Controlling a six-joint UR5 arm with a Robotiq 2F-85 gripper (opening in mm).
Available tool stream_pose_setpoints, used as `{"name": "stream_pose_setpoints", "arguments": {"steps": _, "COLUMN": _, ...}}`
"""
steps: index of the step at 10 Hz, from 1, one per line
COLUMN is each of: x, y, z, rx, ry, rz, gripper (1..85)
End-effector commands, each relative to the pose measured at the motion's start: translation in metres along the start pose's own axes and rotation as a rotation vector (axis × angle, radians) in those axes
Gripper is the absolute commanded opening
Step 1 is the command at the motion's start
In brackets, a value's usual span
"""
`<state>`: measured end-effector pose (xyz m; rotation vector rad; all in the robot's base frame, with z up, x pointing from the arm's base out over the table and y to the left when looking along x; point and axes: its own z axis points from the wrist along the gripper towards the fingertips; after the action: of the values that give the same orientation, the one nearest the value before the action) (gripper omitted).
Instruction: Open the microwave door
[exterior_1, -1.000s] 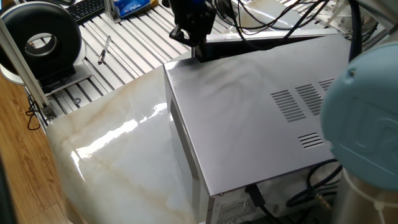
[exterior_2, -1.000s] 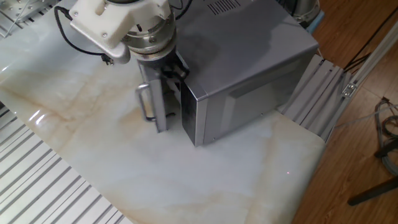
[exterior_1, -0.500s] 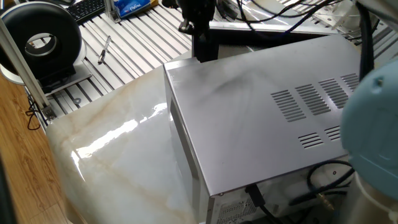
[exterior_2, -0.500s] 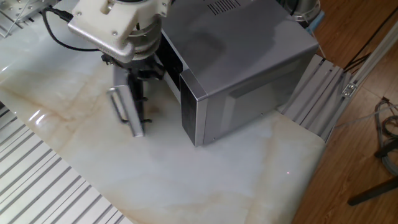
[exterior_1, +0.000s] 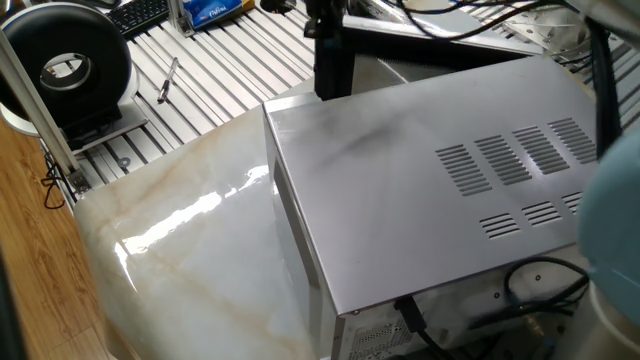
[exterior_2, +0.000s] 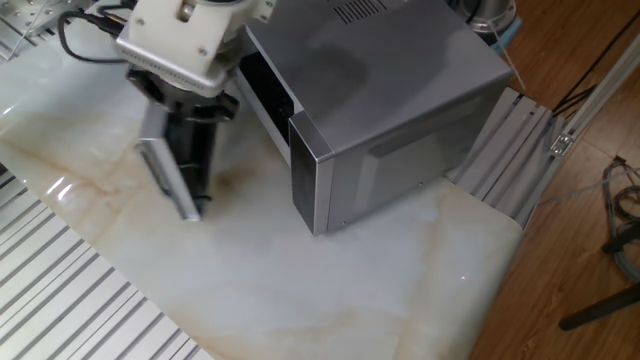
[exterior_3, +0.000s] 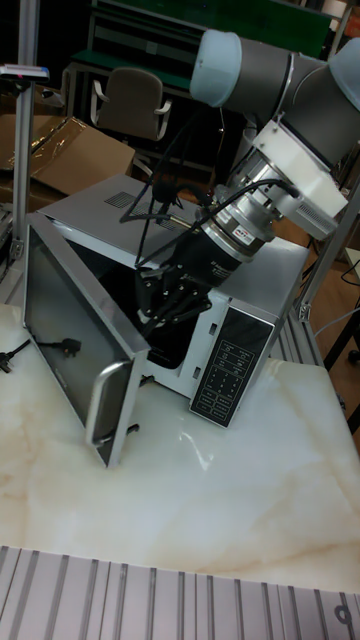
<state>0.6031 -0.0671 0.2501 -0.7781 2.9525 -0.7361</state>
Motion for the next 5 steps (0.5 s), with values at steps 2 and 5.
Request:
{"name": "stream_pose_setpoints", "arguments": {"steps": 2, "x": 0.001, "y": -0.031, "z": 0.01, "rx": 0.097, "ry": -0.052, "rz": -0.102, "gripper": 1.7}}
{"name": "stream_pose_setpoints", "arguments": {"steps": 5, "x": 0.002, "y": -0.01, "z": 0.011, "rx": 0.018, "ry": -0.049, "rz": -0.031, "gripper": 1.7}}
